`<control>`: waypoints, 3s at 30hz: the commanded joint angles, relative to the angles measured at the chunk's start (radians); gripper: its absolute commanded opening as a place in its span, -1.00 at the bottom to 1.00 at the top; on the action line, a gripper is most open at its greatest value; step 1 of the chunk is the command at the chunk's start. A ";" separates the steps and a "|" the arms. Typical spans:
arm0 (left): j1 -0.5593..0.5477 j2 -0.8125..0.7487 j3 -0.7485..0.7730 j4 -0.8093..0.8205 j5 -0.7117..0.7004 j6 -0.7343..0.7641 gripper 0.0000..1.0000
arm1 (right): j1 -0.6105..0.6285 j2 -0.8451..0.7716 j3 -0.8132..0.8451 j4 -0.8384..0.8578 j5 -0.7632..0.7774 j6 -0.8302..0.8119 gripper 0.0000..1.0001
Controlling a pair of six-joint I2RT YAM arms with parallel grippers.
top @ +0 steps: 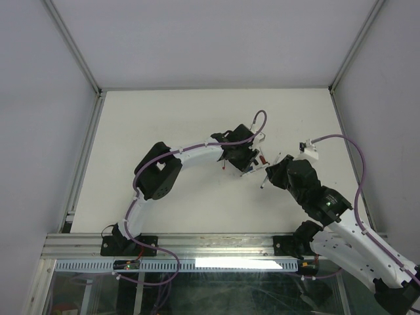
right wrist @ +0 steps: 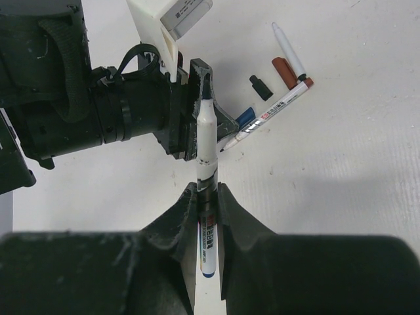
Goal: Insert the pens into the pen caps
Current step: Insert the pen cap onto the pen.
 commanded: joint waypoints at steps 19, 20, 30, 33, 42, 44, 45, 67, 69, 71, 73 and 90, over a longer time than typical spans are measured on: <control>-0.010 0.018 0.043 0.034 0.010 0.019 -0.61 | -0.003 -0.004 -0.004 0.022 0.007 0.027 -1.00; -0.011 0.014 0.041 0.035 0.011 0.021 -0.62 | -0.003 -0.003 -0.004 0.023 0.007 0.027 -1.00; -0.009 -0.003 0.035 0.047 -0.034 0.075 -0.23 | -0.002 -0.006 -0.011 0.023 0.006 0.026 -1.00; -0.009 0.008 0.051 0.048 -0.034 0.088 -0.17 | -0.003 -0.011 -0.014 0.021 0.004 0.028 -1.00; -0.011 0.040 0.063 0.068 0.033 0.088 -0.17 | -0.003 -0.035 -0.024 0.014 0.015 0.035 -1.00; -0.012 0.046 0.065 0.072 0.046 0.082 -0.19 | -0.003 -0.043 -0.026 0.010 0.019 0.042 -1.00; -0.012 0.047 0.064 0.075 0.047 0.079 -0.20 | -0.003 -0.046 -0.029 0.010 0.020 0.044 -1.00; -0.013 0.067 0.046 0.092 0.000 0.061 -0.68 | -0.002 -0.061 -0.044 0.004 0.013 0.058 -1.00; -0.012 0.045 0.027 0.093 -0.013 0.058 -0.70 | -0.003 -0.059 -0.044 0.008 0.015 0.058 -1.00; -0.009 0.020 0.018 0.092 -0.013 0.054 -0.71 | -0.003 -0.058 -0.046 0.013 0.014 0.058 -1.00; -0.006 -0.018 0.013 0.092 -0.013 0.048 -0.71 | -0.003 -0.054 -0.046 0.015 0.011 0.058 -1.00; 0.037 -0.471 -0.412 0.073 -0.238 -0.135 -0.65 | -0.003 0.015 -0.014 0.038 -0.016 0.044 -1.00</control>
